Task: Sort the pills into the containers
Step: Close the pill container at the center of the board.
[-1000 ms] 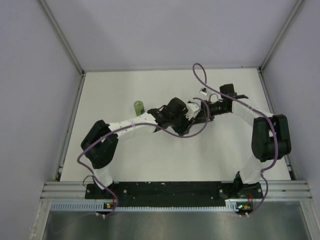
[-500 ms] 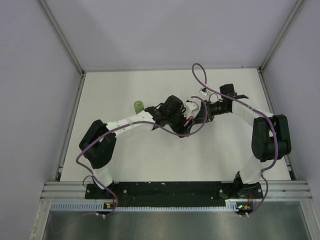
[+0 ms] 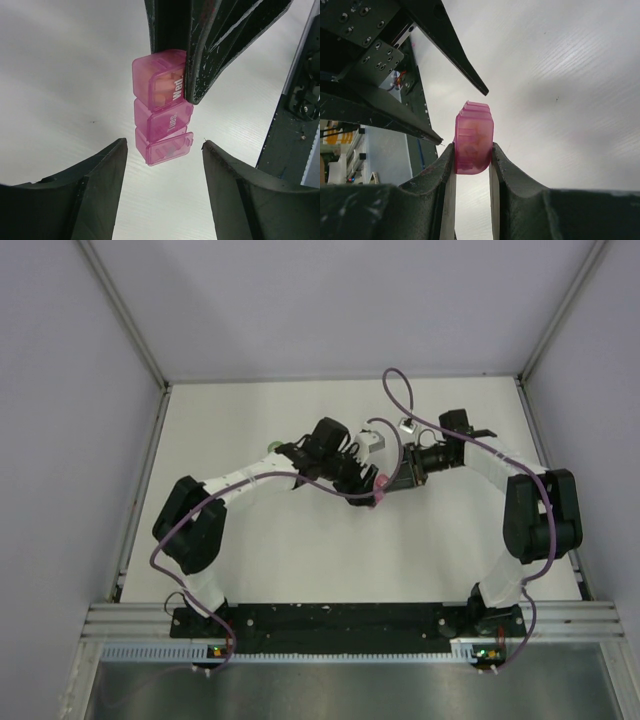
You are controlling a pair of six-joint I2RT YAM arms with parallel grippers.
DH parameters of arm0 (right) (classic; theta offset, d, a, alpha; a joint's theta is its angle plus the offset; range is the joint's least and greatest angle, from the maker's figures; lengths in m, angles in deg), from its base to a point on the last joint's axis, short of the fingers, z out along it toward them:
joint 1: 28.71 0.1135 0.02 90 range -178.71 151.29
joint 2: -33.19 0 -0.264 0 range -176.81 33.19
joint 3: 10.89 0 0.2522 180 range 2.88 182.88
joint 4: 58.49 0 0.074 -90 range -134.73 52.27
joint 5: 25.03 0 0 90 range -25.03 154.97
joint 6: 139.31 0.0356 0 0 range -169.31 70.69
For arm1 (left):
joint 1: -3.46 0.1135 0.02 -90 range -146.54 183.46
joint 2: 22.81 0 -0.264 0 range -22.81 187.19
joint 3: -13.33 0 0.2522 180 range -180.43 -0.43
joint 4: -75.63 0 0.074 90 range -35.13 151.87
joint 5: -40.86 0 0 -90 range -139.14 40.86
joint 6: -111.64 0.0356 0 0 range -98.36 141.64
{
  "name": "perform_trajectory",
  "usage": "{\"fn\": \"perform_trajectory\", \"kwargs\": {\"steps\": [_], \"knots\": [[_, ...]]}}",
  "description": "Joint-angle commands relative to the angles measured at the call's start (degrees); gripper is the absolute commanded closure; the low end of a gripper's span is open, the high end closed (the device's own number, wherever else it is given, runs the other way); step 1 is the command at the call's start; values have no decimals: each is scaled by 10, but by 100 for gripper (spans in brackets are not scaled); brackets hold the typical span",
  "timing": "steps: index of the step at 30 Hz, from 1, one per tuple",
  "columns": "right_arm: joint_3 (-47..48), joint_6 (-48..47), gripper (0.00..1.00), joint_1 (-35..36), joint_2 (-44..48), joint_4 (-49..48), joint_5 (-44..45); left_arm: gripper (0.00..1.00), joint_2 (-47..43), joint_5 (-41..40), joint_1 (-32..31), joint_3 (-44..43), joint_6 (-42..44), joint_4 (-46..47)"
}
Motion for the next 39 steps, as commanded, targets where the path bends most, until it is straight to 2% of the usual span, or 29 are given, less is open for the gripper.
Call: {"fn": "perform_trajectory", "kwargs": {"steps": [1,17,23,26,29,35,38,39], "knots": [[17,-27,100,5,25,8,-37,32,-15,70,-2,-15,-4,27],[18,-24,100,7,32,9,-91,31,27,124,-2,-3,-3,56],[21,-36,100,6,33,20,-94,32,11,145,6,6,21,56],[22,-37,100,5,33,20,-92,38,8,178,7,15,31,56],[22,-37,100,5,36,20,-90,49,11,207,10,17,43,45],[22,-39,100,0,40,20,-87,62,15,223,14,18,46,38],[20,-38,100,0,42,19,-84,76,22,233,14,12,38,38],[20,-39,100,1,43,19,-82,83,25,235,14,11,34,38]]}}
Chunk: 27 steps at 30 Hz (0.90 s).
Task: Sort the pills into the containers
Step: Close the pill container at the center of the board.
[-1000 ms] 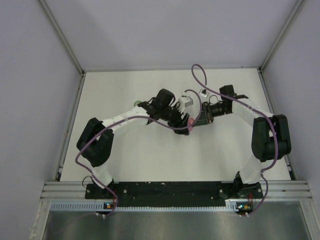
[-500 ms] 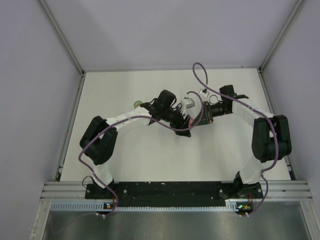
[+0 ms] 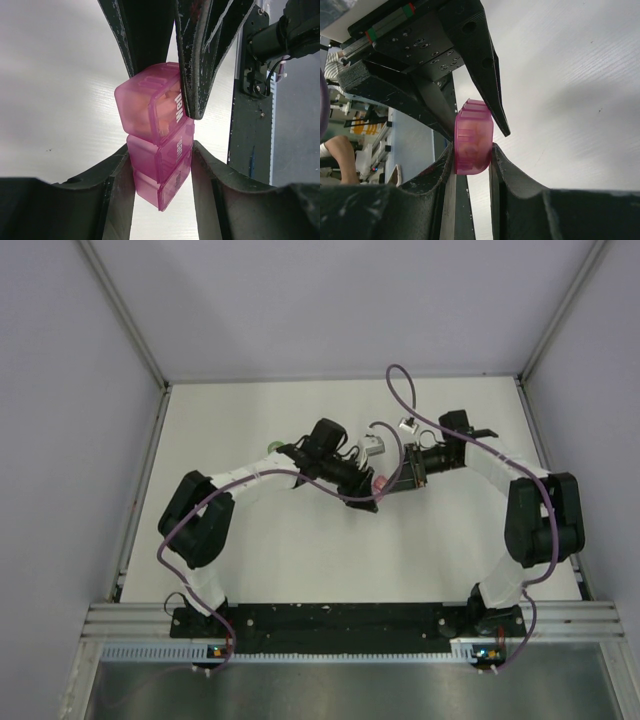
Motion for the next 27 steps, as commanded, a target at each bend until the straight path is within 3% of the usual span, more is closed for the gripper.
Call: {"fn": "perform_trajectory", "kwargs": {"steps": [1,3,14,24,27], "knots": [[20,-21,100,-3,31,-23,-1,91,1,59,-4,-2,-1,0],[18,-21,100,-3,35,-26,2,100,6,60,-4,-3,-13,6],[-26,107,100,-2,62,-164,52,100,17,35,-4,16,-152,97],[-34,162,69,4,35,-203,71,100,10,-2,-4,52,-245,180],[-37,172,67,6,29,-213,74,100,10,-9,-4,58,-273,198]]}}
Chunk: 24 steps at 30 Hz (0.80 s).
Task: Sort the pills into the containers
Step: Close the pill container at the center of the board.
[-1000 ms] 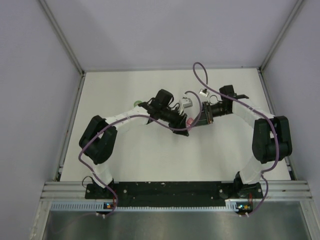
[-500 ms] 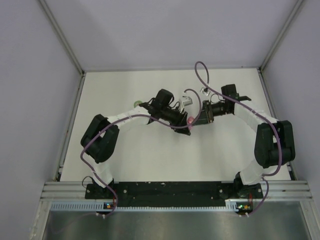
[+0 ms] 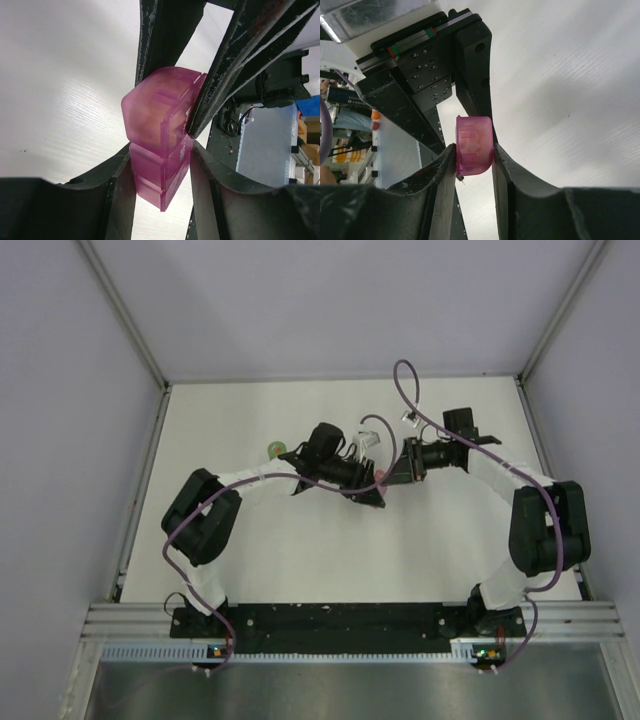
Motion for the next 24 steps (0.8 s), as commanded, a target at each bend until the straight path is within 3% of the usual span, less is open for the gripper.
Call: {"fn": "perform_trajectory", "kwargs": {"steps": [1,2,4,6,9,14,18,21,24], "knots": [[0,26,68,4,-12,-70,13,100,-1,2,-8,13,-60,58],[-1,26,73,4,-14,-75,12,100,0,2,-8,12,-63,59],[-1,26,91,5,-20,-77,8,100,3,3,-8,13,-69,63],[0,26,100,5,-27,-77,1,100,6,6,-8,13,-70,65],[2,26,100,5,-36,-78,-20,85,7,11,-8,15,-71,70],[6,6,100,6,-41,-56,-35,45,0,21,-8,21,-64,80],[16,-24,100,5,-44,-25,-42,26,-8,29,-2,22,-50,78],[26,-58,100,5,-52,15,-48,17,-18,30,10,21,-36,71],[33,-92,100,6,-57,51,-50,14,-33,31,25,23,-22,64]]}}
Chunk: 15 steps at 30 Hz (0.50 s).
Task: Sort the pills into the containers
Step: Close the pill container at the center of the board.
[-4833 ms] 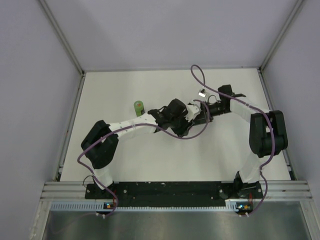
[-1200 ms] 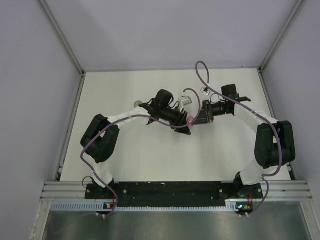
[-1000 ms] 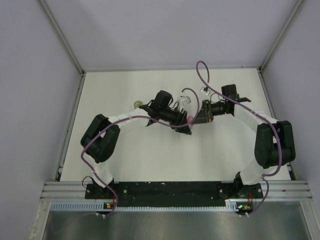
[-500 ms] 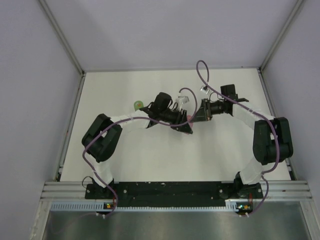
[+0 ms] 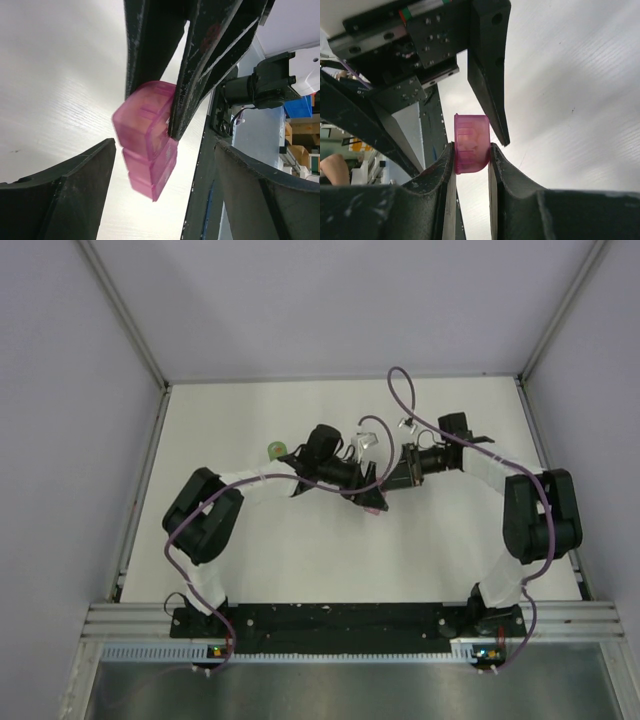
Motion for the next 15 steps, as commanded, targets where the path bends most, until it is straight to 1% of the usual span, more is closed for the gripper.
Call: {"fn": "perform_trajectory", "kwargs": {"steps": [1,4,7,8,13,15], "knots": [[35,-81,100,5,-13,70,-27,14,-45,11,27,3,34,13],[51,-127,100,5,-23,126,-35,15,-58,8,49,7,45,11],[65,-163,100,5,-30,165,-40,22,-63,11,64,3,50,9],[69,-177,100,7,-31,177,-40,26,-63,13,66,0,53,6],[78,-198,100,17,-37,201,-39,36,-49,30,65,-20,51,-6],[80,-200,100,22,-39,205,-40,38,-44,36,64,-24,48,-6]]}}
